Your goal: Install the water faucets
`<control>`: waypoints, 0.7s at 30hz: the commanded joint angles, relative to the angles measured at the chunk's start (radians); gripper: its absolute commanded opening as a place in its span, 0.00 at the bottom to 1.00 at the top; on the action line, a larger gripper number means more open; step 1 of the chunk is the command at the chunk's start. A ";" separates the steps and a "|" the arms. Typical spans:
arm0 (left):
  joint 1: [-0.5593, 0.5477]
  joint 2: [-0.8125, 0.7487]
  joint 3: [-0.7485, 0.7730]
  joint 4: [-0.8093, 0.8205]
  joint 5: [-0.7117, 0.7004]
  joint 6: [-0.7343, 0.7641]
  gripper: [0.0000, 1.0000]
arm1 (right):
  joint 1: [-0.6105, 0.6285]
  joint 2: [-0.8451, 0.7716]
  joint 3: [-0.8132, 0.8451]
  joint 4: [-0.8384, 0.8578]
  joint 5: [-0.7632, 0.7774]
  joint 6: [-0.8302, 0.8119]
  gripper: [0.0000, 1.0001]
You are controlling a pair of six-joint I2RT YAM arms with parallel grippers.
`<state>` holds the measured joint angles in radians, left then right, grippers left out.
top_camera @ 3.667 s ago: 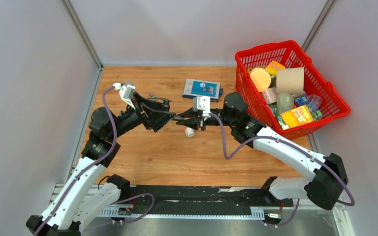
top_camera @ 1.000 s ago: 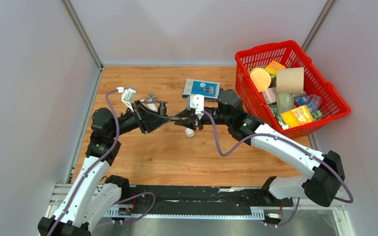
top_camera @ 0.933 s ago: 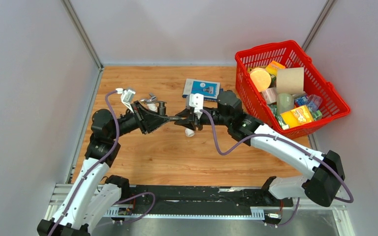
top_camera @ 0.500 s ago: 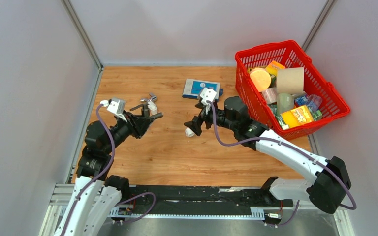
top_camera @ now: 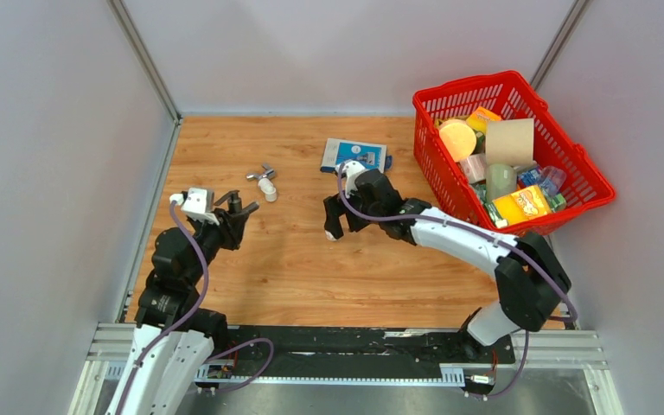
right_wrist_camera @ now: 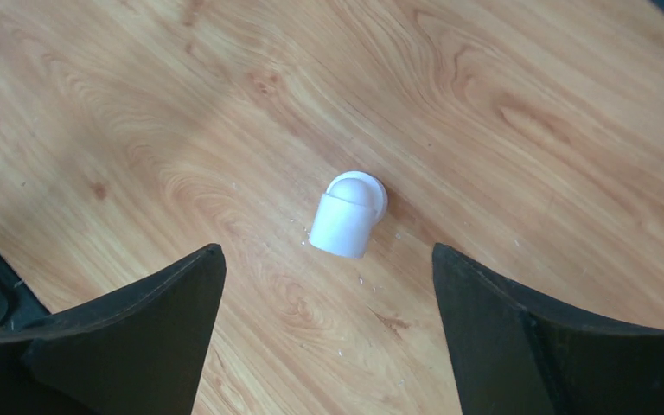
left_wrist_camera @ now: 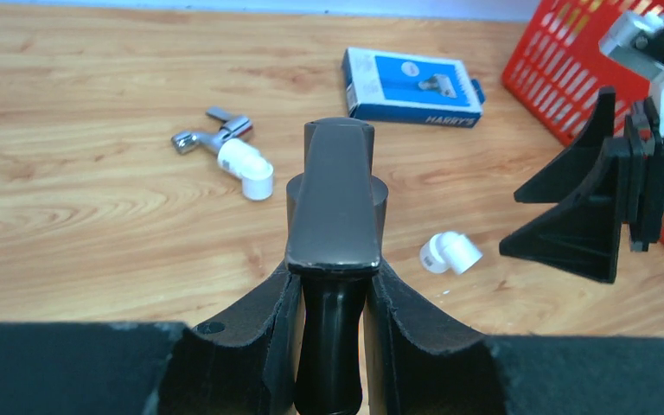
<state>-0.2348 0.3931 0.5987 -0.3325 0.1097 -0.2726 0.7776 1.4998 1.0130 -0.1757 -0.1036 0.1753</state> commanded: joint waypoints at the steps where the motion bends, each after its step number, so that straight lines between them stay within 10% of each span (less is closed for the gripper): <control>1: 0.003 -0.023 -0.016 0.037 -0.053 0.053 0.00 | 0.012 0.092 0.139 -0.134 0.102 0.148 0.86; 5: -0.009 -0.039 -0.008 0.010 -0.107 0.073 0.00 | 0.031 0.207 0.248 -0.240 0.156 0.191 0.67; 21: -0.032 -0.072 -0.010 -0.019 -0.180 0.096 0.00 | 0.061 0.484 0.452 -0.420 0.191 0.197 0.55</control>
<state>-0.2623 0.3359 0.5690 -0.3870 -0.0624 -0.2008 0.8303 1.9602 1.4109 -0.5610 0.0555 0.3473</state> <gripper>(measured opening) 0.344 0.566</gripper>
